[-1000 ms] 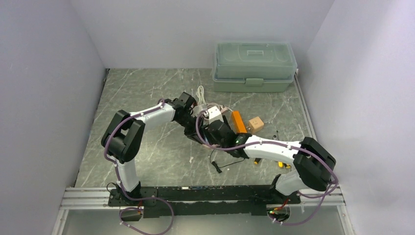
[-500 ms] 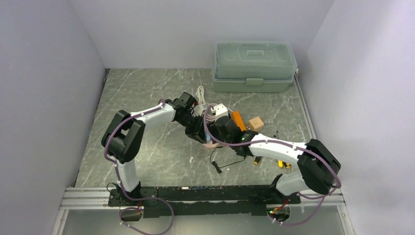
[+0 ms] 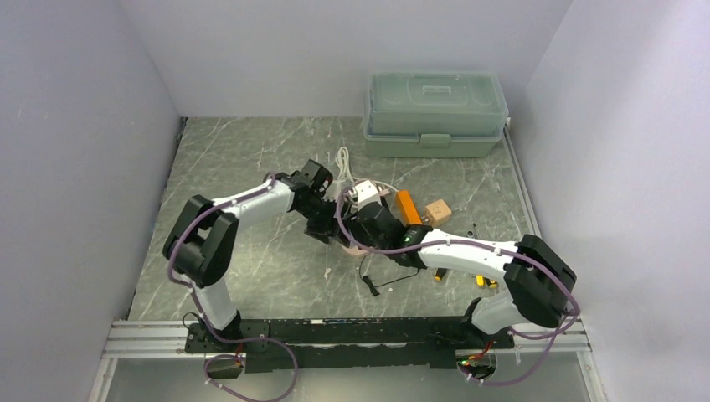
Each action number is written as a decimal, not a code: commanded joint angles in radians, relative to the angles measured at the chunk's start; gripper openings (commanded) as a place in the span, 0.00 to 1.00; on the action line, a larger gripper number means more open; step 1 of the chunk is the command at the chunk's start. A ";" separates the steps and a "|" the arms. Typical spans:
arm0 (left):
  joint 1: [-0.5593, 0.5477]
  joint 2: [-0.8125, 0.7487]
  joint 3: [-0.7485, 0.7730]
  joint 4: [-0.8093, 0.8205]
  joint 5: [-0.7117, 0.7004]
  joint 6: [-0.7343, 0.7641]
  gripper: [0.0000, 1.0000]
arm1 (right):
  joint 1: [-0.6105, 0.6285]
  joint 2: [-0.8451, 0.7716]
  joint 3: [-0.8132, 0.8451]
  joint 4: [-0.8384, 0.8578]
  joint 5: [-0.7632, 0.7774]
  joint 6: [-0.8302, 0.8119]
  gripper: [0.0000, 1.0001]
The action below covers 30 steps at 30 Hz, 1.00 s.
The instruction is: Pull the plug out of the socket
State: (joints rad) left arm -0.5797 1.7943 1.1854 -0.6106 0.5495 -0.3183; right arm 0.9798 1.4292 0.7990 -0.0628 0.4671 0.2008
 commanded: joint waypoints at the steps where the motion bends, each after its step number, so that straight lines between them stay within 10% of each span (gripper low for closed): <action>1: 0.001 -0.169 -0.054 0.113 -0.237 0.117 0.83 | -0.070 -0.045 0.056 0.089 -0.292 0.083 0.00; 15: -0.127 -0.509 -0.414 0.563 -0.223 0.383 0.85 | -0.216 -0.019 0.038 0.109 -0.628 0.146 0.00; 30: -0.230 -0.417 -0.439 0.669 -0.417 0.437 0.74 | -0.246 -0.022 0.012 0.134 -0.699 0.156 0.00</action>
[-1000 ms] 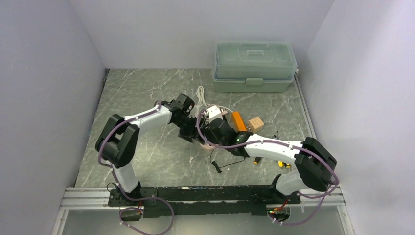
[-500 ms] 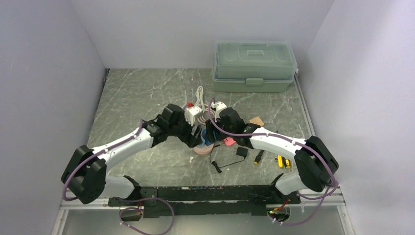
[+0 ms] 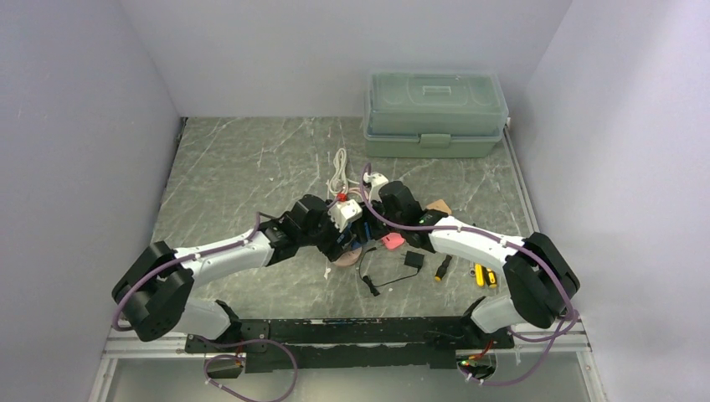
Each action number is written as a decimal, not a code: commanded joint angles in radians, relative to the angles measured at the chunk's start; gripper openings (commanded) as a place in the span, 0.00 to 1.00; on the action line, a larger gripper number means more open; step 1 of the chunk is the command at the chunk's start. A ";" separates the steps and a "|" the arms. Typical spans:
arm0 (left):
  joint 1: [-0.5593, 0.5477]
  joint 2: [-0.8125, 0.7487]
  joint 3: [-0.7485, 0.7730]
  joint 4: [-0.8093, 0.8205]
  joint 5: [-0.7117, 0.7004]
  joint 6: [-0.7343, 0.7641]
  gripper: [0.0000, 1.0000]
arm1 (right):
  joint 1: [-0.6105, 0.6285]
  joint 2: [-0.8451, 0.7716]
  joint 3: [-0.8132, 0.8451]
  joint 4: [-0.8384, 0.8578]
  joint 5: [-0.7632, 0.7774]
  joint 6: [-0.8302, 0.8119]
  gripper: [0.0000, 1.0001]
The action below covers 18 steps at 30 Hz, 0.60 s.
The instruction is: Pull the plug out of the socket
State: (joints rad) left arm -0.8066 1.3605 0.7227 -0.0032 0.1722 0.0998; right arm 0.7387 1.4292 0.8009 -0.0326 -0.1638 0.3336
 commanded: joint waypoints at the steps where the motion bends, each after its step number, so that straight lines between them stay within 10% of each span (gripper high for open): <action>1: -0.004 0.024 0.033 0.044 -0.032 0.012 0.70 | -0.008 -0.025 0.009 0.105 -0.068 0.024 0.00; 12: -0.009 0.005 0.041 -0.038 0.010 -0.046 0.74 | -0.035 -0.025 -0.001 0.104 -0.071 0.022 0.00; 18: -0.009 0.004 0.044 -0.048 0.006 -0.056 0.54 | -0.048 -0.021 -0.004 0.108 -0.090 0.024 0.00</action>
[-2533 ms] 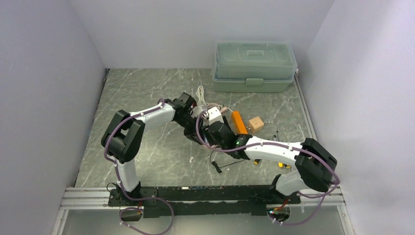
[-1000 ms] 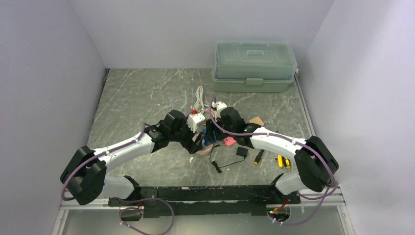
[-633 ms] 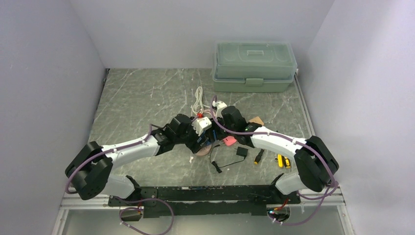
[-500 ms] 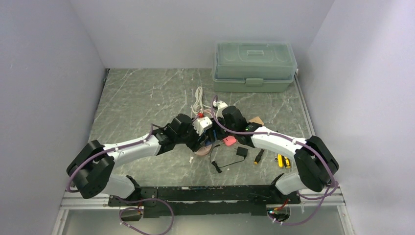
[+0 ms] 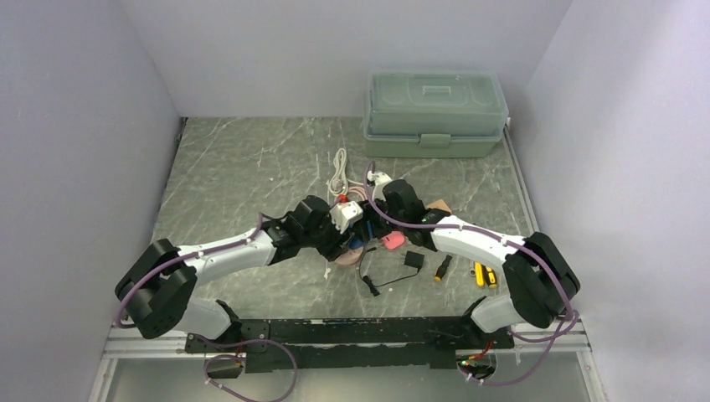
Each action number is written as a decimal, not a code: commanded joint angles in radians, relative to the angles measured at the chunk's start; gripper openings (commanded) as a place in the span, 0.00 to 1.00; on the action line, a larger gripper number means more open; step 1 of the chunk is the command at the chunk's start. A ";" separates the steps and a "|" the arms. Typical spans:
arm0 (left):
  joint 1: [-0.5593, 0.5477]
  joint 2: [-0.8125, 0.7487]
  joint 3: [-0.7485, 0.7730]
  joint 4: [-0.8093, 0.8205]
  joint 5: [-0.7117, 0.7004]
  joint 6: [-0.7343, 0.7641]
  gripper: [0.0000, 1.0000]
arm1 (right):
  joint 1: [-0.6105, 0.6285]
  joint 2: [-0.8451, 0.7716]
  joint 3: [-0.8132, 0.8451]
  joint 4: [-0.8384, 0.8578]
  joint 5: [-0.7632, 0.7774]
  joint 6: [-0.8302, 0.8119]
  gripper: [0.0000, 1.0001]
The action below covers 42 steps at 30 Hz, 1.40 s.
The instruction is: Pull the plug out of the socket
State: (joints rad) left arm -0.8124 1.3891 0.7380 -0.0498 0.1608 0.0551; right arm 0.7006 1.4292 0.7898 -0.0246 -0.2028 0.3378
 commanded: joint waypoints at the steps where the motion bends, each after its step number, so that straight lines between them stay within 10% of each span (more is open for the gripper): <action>1: -0.002 -0.018 0.034 -0.009 0.025 -0.013 0.49 | -0.012 -0.019 0.006 0.100 -0.052 0.020 0.00; 13: -0.004 0.056 0.066 -0.053 0.093 0.005 0.00 | -0.016 -0.063 -0.008 0.095 -0.010 0.011 0.00; 22: -0.004 0.099 0.069 -0.049 0.142 0.018 0.00 | -0.073 -0.034 0.005 0.088 -0.141 0.052 0.00; 35: 0.039 0.182 0.109 -0.039 0.253 -0.032 0.00 | 0.061 -0.208 -0.032 0.068 0.236 0.011 0.00; 42: 0.044 0.181 0.103 -0.031 0.253 -0.026 0.00 | 0.050 -0.170 -0.014 0.056 0.197 0.045 0.00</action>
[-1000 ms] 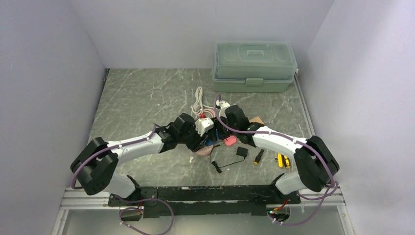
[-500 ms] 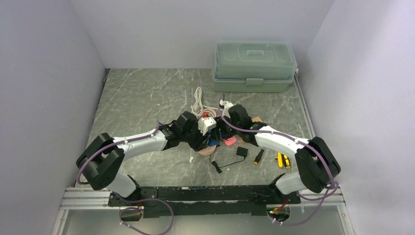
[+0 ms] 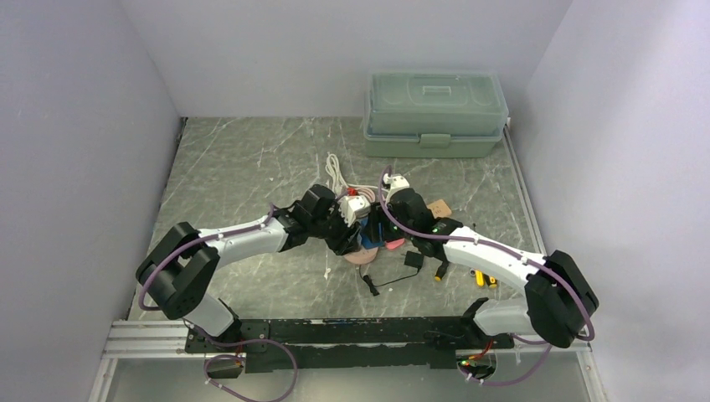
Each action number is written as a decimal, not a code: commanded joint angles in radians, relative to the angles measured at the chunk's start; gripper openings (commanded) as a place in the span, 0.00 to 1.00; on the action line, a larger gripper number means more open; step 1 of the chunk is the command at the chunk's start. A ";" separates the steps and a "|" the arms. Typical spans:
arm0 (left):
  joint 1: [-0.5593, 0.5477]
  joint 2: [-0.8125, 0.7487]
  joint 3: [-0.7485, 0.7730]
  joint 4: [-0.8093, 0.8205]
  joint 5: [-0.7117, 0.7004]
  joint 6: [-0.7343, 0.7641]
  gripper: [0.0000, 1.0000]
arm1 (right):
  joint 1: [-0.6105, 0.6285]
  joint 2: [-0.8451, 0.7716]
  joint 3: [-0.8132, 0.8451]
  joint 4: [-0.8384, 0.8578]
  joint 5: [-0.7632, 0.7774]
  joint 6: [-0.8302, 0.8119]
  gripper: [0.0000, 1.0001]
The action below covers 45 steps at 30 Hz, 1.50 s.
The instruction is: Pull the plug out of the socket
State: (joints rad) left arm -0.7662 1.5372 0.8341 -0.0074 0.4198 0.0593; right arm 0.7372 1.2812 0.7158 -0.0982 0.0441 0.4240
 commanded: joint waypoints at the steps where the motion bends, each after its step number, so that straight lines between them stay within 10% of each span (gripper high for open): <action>1: -0.002 0.030 0.002 -0.068 -0.010 -0.031 0.00 | -0.005 -0.024 0.056 0.135 -0.078 -0.030 0.00; 17: 0.034 0.056 0.000 -0.027 0.059 -0.099 0.00 | 0.086 -0.100 0.051 0.121 0.133 -0.073 0.00; 32: -0.038 0.057 0.011 -0.100 -0.044 0.033 0.00 | -0.067 0.096 0.199 -0.015 -0.151 0.025 0.00; 45: 0.036 0.096 0.043 -0.094 0.028 -0.032 0.00 | 0.082 -0.076 0.031 0.068 0.119 0.045 0.00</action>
State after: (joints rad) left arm -0.7464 1.5848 0.8558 -0.0067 0.4713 0.0437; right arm 0.7376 1.2922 0.7372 -0.1627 0.0765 0.4767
